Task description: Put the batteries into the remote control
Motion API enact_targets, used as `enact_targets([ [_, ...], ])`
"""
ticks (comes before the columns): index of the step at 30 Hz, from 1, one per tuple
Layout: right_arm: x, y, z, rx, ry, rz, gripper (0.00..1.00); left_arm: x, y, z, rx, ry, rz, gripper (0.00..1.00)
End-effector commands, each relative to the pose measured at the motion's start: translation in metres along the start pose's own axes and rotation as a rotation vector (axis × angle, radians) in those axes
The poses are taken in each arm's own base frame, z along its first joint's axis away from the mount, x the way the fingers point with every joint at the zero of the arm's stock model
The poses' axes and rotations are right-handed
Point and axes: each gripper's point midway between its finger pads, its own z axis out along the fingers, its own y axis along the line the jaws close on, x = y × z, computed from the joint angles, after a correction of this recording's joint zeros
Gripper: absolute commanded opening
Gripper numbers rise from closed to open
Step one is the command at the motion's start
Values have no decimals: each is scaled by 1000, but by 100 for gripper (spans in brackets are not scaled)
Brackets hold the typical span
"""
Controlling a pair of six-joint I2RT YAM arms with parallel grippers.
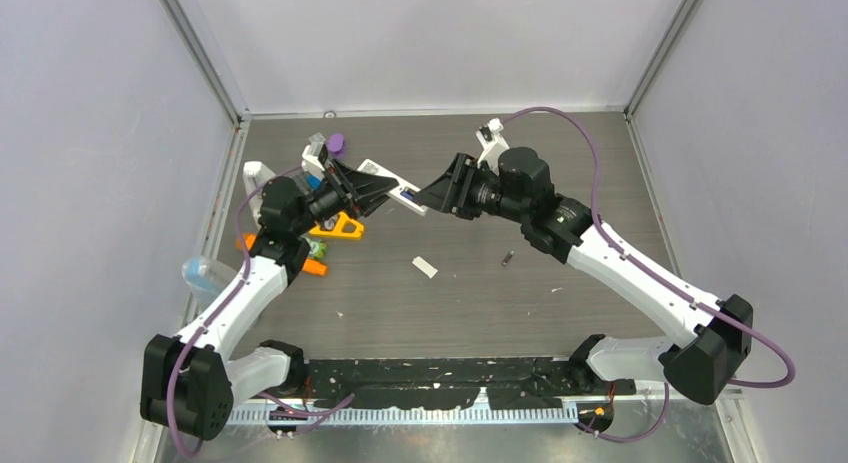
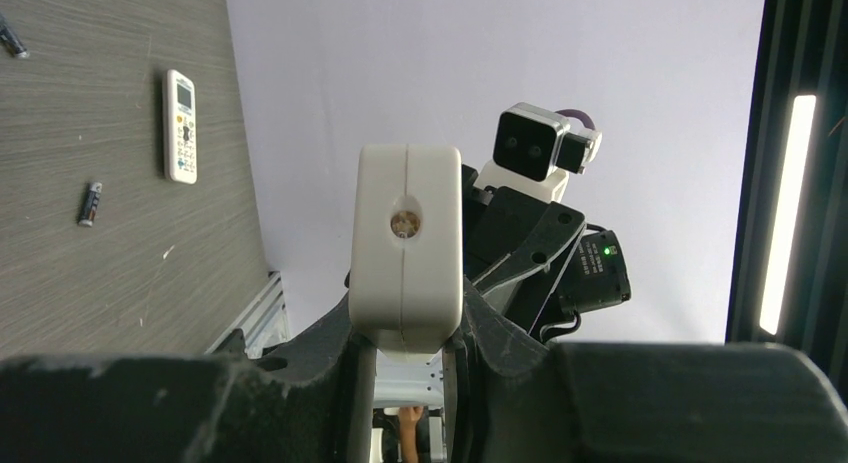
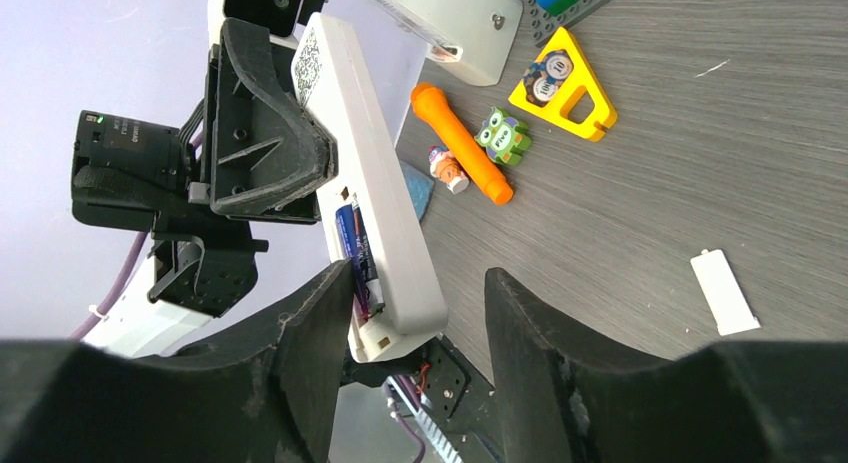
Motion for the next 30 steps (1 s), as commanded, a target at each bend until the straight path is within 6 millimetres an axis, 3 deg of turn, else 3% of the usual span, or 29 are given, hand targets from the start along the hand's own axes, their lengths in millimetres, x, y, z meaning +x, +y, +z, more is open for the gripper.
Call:
enact_targets([
  [1,-15,21,-11,-87,-70,26,58,4,-27,-5,94,1,53,0],
  [6,-16,26,-13,-120,-87,48,69,4,-24,-6,90,-3,45,0],
  [12,-16,28,-13,-146,-97,92,65,4,-23,-6,93,-6,35,0],
  [18,-15,26,-10,-136,-89,108,42,4,-24,-6,95,-6,33,0],
  [23,-14,25,-8,-129,-82,112,14,4,-24,-6,97,-6,35,0],
  [25,-14,24,-6,-123,-76,114,10,5,-25,-7,99,-6,35,0],
  [27,-13,24,-6,-122,-72,114,9,4,-26,-7,101,-7,38,0],
  [29,-15,24,-6,-121,-77,109,16,4,-25,-6,102,-10,39,0],
  [30,-15,23,-6,-115,-77,103,36,4,-25,-7,104,-11,40,0],
])
